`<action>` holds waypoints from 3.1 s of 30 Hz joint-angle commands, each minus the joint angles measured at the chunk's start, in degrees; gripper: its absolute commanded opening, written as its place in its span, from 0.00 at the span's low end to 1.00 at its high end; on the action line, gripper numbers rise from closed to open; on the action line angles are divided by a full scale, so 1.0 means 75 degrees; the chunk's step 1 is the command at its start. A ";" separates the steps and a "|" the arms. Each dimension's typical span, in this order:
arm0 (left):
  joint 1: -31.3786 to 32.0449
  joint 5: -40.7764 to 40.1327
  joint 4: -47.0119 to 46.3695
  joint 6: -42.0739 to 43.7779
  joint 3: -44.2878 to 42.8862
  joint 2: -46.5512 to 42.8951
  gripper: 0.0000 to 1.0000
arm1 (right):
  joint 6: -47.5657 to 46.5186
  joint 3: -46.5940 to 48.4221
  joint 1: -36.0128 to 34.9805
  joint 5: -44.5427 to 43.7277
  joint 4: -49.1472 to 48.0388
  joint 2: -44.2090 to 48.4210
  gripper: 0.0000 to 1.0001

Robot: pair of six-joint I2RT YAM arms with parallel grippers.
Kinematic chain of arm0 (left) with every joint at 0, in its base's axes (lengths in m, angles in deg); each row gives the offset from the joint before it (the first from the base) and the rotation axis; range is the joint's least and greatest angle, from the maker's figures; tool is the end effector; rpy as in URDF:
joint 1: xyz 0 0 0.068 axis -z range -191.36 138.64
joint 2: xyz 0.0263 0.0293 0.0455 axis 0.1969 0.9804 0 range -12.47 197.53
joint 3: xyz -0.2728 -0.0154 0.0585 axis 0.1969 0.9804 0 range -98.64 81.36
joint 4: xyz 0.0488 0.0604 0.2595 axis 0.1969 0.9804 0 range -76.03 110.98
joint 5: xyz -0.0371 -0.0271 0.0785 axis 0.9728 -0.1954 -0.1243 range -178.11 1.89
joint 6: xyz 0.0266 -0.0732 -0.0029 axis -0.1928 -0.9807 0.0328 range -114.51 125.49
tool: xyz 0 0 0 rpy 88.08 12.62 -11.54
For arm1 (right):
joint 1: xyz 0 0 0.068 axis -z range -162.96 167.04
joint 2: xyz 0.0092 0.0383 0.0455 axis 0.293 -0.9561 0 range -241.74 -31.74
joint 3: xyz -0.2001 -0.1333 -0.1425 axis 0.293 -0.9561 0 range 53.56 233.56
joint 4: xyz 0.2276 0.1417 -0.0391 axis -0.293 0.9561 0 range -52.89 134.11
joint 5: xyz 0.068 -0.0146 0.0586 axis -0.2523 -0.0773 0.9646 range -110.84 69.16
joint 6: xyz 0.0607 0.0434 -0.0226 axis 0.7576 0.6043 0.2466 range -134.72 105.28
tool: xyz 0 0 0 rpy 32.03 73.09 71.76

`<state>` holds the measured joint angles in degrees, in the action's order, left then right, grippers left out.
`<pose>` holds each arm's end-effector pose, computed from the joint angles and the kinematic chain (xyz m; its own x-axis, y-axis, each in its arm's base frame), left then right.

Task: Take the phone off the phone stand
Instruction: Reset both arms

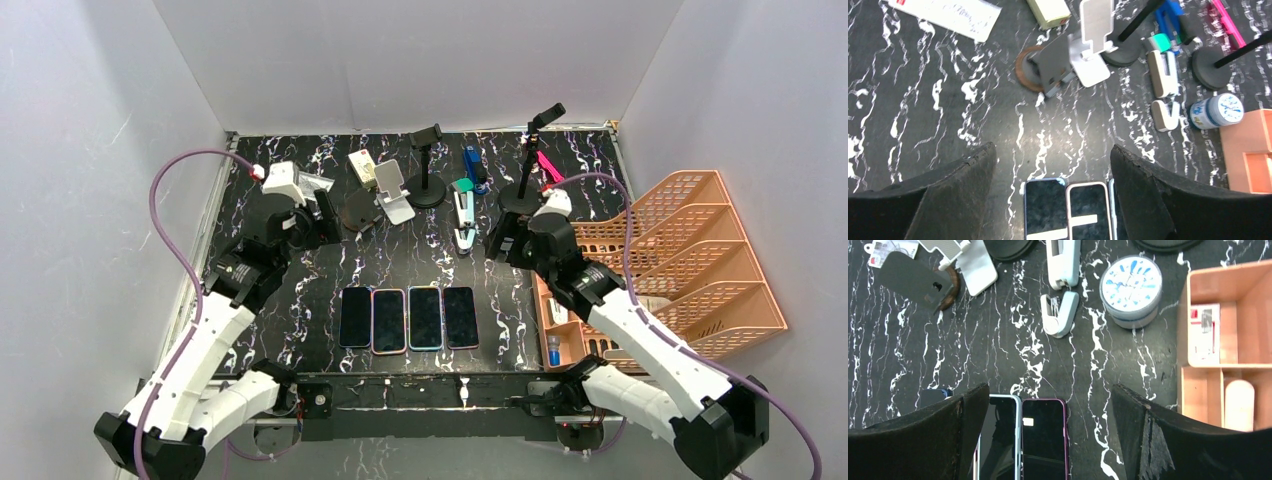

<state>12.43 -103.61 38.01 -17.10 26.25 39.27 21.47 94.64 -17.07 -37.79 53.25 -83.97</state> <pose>0.2201 -0.0776 0.3522 -0.3597 -0.2459 -0.9001 0.0236 0.9619 -0.2722 0.2083 0.1177 0.2741 -0.4964 0.3460 -0.7962 -0.0358 0.9082 0.4170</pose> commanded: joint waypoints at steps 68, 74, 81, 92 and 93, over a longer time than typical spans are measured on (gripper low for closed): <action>0.1544 -0.2886 0.0396 0.1745 -0.6223 0.1503 0.81 | -0.7192 0.5507 -0.4297 -0.4175 -0.2498 -0.0037 0.99; 0.1559 -0.2753 0.0277 0.1615 -0.5711 0.1372 0.81 | -0.6928 0.4944 -0.4300 -0.4438 -0.2906 0.0239 0.99; 0.1573 -0.2725 0.0275 0.1535 -0.5557 0.1282 0.81 | -0.7094 0.4706 -0.4294 -0.4706 -0.3298 0.0302 0.99; 0.1712 -0.2854 0.0253 0.1599 -0.5587 0.1307 0.81 | -0.7110 0.4572 -0.4294 -0.4004 -0.3152 0.0596 0.99; 0.1714 -0.2856 0.0253 0.1611 -0.5560 0.1288 0.81 | -0.7110 0.4561 -0.4299 -0.3958 -0.3140 0.0631 0.99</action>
<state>24.85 -123.59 41.22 -5.41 -15.41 49.94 -31.41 128.69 -49.35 -69.66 32.47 -81.17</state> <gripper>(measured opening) 0.810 0.985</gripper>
